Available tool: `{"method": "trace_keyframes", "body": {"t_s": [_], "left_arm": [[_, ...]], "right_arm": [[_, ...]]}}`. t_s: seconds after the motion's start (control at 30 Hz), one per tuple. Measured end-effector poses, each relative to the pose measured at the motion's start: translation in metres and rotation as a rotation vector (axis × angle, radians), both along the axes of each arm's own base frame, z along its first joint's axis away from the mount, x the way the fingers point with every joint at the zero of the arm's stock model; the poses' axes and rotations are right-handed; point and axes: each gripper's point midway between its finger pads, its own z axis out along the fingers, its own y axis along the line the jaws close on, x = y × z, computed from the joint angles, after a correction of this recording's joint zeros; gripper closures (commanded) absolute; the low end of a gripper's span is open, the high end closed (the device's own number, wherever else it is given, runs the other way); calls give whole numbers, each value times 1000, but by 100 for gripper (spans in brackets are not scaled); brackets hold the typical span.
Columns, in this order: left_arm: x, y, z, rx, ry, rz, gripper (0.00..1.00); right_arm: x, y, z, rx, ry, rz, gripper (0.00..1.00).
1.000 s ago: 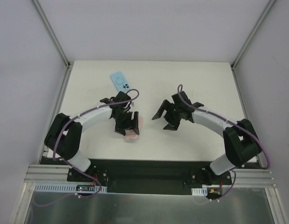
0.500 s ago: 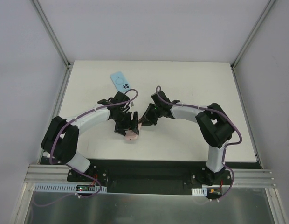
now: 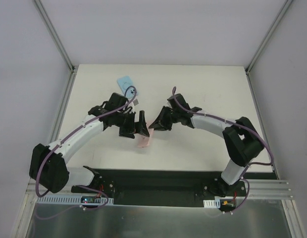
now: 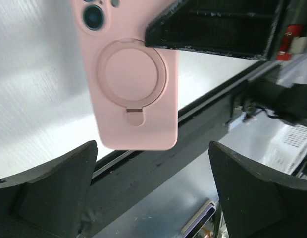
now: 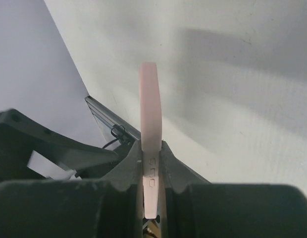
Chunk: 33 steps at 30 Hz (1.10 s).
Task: Take the phone out of the phone case
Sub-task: Adjust the phone.
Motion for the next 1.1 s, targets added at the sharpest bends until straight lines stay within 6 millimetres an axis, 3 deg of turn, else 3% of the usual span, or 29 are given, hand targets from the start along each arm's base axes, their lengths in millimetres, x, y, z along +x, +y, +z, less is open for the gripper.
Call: {"method": "trace_keyframes", "body": {"t_s": [0.13, 0.27, 0.43, 0.7, 1.0, 1.1], "left_arm": [[11, 11, 43, -138, -82, 47, 6], [24, 23, 70, -249, -122, 94, 6], [27, 4, 96, -434, -148, 19, 7], [21, -13, 120, -652, -176, -89, 13], [13, -17, 114, -758, -125, -108, 28], [14, -18, 118, -779, -128, -104, 56]], "right_arm": [[-10, -26, 32, 24, -145, 42, 99], [-19, -45, 88, 100, -351, 98, 99], [-33, -43, 134, 237, -483, 197, 99], [-48, -37, 151, 339, -496, 290, 98], [-40, -25, 157, 405, -469, 279, 99], [-33, -19, 155, 417, -446, 266, 99]]}}
